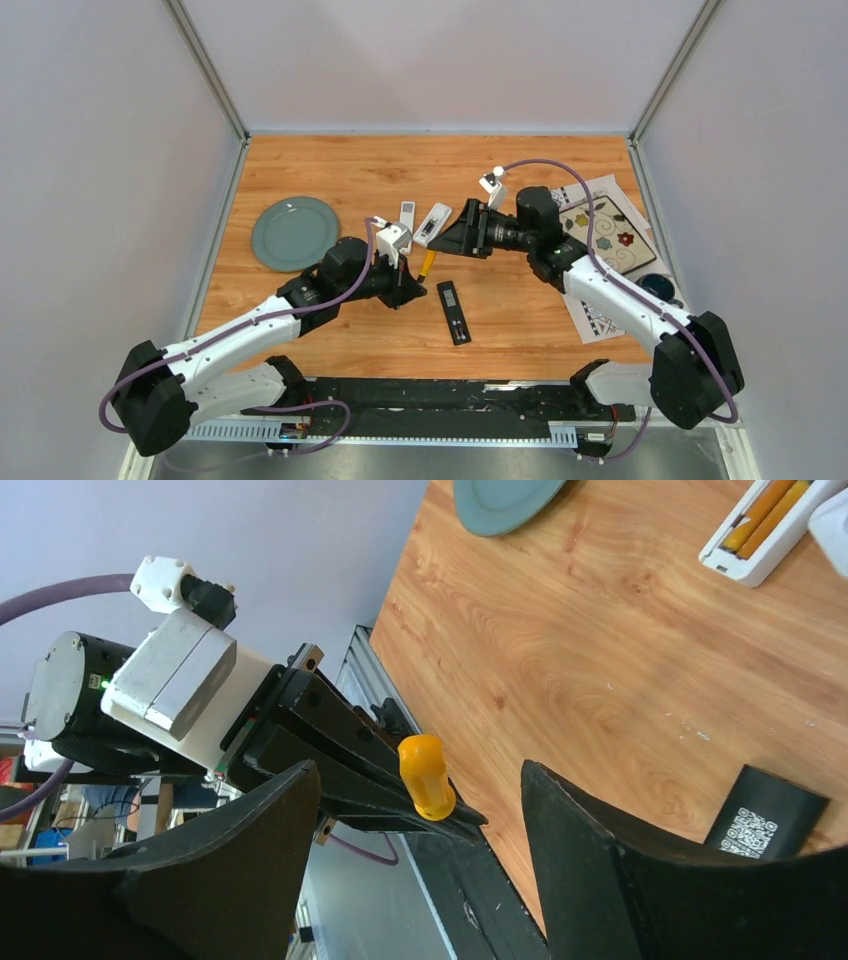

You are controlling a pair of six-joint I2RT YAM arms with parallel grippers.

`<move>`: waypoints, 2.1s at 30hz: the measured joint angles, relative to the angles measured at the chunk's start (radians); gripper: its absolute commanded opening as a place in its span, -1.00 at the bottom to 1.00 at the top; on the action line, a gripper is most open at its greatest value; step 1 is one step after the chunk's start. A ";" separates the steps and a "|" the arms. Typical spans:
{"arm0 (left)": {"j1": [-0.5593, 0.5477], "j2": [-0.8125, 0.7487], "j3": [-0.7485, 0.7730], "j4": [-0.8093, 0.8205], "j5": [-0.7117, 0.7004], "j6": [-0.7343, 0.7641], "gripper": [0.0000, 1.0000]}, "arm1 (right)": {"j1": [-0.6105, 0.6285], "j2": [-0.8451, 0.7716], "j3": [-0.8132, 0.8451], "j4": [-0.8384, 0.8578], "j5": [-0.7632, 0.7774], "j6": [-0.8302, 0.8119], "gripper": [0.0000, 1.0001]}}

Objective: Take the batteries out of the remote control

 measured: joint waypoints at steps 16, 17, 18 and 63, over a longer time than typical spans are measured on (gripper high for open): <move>0.003 0.006 0.029 -0.042 0.032 0.003 -1.00 | 0.061 0.093 0.009 0.105 0.011 0.022 -1.00; 0.003 0.006 0.030 -0.044 0.031 0.003 -1.00 | 0.061 0.093 0.013 0.100 0.012 0.017 -1.00; 0.003 0.006 0.034 -0.047 0.029 0.003 -0.99 | 0.062 0.093 0.021 0.090 0.015 0.008 -1.00; 0.118 0.006 0.121 0.092 0.249 -0.067 0.40 | 0.071 -0.067 0.068 -0.050 -0.084 -0.262 -1.00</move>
